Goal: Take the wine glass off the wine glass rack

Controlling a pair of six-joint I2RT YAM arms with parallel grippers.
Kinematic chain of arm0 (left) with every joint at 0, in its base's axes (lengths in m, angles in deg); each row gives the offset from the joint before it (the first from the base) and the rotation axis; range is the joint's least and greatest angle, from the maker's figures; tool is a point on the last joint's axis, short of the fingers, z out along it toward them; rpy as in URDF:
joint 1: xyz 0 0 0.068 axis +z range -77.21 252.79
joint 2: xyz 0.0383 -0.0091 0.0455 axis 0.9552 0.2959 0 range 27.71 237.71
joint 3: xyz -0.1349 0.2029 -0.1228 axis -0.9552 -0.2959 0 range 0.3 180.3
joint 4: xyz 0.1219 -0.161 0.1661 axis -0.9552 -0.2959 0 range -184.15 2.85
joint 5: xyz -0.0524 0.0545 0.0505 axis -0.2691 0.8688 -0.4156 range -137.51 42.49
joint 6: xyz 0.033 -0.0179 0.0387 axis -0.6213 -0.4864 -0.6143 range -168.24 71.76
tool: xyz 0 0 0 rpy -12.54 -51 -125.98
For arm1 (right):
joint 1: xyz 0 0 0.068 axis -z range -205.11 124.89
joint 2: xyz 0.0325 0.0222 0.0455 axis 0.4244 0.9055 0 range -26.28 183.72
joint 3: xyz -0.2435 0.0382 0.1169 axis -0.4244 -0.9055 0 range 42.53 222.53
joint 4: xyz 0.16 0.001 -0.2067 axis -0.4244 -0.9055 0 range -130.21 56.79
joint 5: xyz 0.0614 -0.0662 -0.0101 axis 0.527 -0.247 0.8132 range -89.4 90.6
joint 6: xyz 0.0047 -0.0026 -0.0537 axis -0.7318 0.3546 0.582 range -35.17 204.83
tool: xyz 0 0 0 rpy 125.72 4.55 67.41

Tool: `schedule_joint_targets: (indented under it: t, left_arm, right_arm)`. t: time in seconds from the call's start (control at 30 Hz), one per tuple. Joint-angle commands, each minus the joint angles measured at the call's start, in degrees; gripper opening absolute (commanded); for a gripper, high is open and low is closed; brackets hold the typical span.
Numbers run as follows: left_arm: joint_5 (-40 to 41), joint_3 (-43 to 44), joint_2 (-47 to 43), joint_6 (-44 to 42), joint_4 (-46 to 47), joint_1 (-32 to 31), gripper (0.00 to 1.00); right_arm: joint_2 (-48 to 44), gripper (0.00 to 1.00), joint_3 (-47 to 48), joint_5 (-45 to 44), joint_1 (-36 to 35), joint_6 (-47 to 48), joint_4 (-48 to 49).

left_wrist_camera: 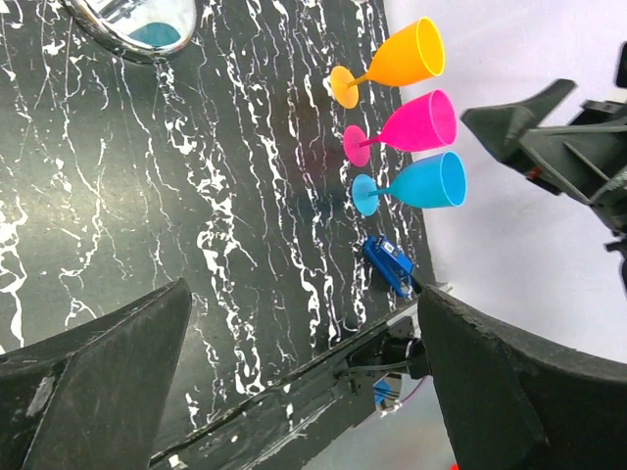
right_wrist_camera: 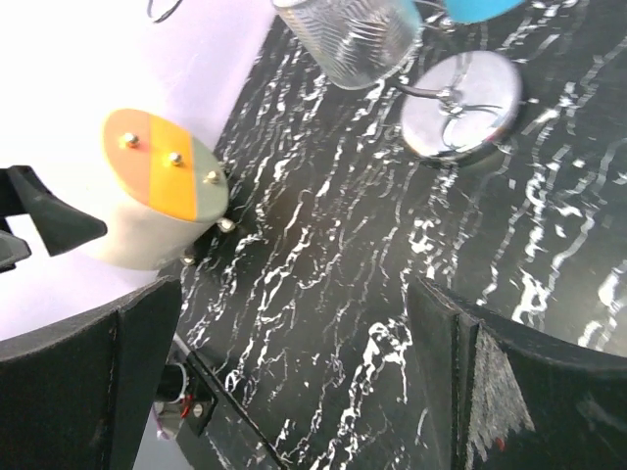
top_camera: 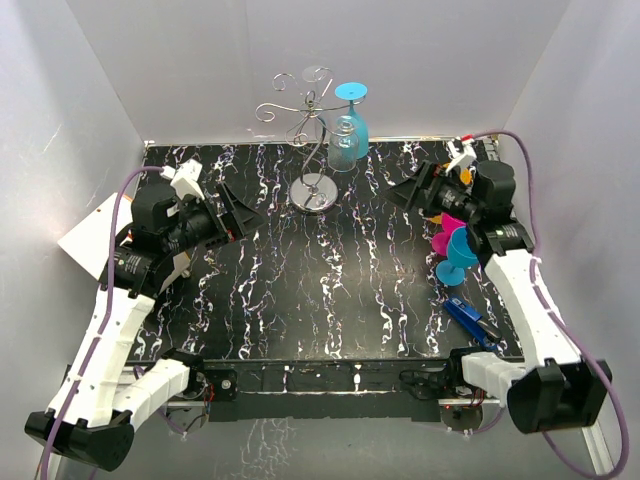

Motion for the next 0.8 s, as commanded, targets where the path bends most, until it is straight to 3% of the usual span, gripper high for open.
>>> schedule_joint_targets:
  t: [0.0, 0.1, 0.27, 0.6, 0.77]
  left_arm:
    - [-2.0, -0.6, -1.7, 4.1, 1.6, 0.3, 0.99]
    - [-2.0, -0.3, -1.4, 5.0, 1.4, 0.2, 0.99]
    - [-1.8, 0.7, -1.1, 5.2, 0.6, 0.2, 0.99]
    - [-1.9, 1.0, -1.4, 4.1, -0.8, 0.2, 0.99]
    - [-1.7, 0.7, -1.9, 3.7, -1.2, 0.3, 0.99]
  right_arm:
    - [5.0, 0.98, 4.2, 6.0, -2.9, -3.9, 14.9]
    - [10.3, 0.98, 11.0, 0.2, -6.3, 0.9, 10.9]
    - [17.1, 0.98, 22.8, -18.5, -14.3, 10.3, 0.5]
    - [31.4, 0.98, 47.1, -36.9, -21.7, 16.9, -9.4]
    - [37.3, 0.98, 55.4, -40.4, -22.3, 18.1, -13.7]
